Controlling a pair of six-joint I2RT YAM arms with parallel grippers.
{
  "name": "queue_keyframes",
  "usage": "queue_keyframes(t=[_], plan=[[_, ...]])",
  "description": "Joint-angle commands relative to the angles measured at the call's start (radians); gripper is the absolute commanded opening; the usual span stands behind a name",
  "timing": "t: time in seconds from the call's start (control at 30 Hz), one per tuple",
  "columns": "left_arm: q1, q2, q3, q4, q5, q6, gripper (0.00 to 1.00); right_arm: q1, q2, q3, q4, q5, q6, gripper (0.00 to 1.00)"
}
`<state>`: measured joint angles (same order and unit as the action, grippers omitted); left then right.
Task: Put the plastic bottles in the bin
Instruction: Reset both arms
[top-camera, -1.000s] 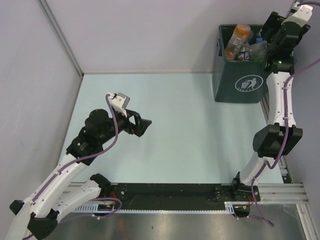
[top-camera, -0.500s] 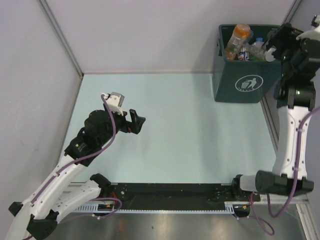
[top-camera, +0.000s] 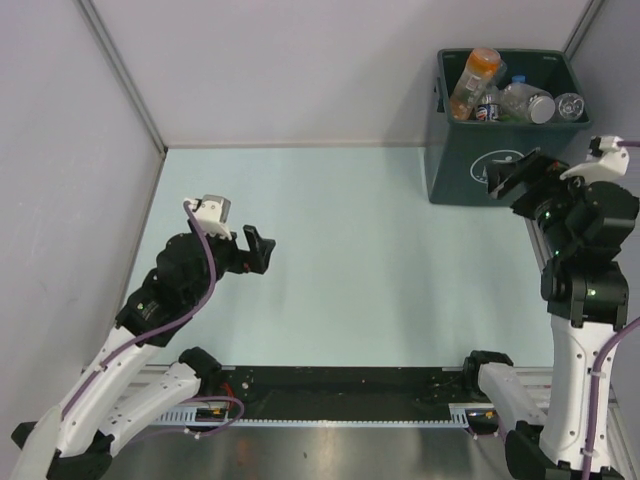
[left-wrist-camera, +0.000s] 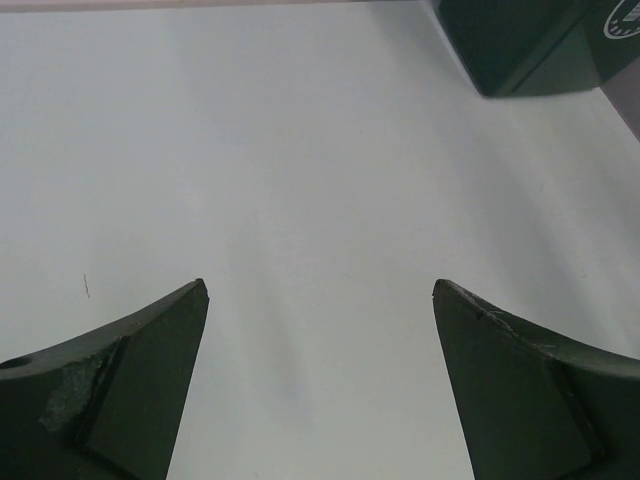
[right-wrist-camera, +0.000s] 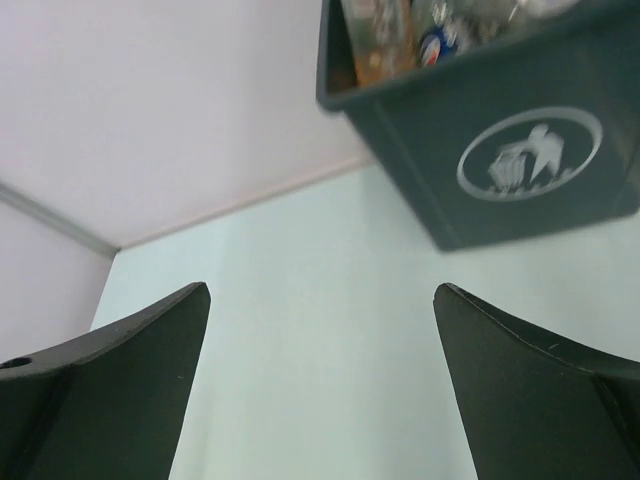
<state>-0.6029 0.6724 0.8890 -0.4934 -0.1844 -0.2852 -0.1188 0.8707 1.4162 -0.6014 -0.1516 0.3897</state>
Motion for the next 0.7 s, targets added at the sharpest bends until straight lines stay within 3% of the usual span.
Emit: queue_keyframes(t=[0.0,0.23,0.67], plan=[[-0.003,-0.011,-0.021,-0.013,-0.05,-0.026,1.0,0.065,-0.07,-0.115,-0.093,0.015,0.074,1.0],[-0.003,-0.028,-0.025,-0.014,-0.087,-0.037,1.0,0.159,-0.163,-0.31,-0.139,0.075,0.098,1.0],[-0.003,-0.097,-0.036,-0.05,-0.15,-0.032,1.0,0.166,-0.237,-0.416,-0.143,0.113,0.147,1.0]])
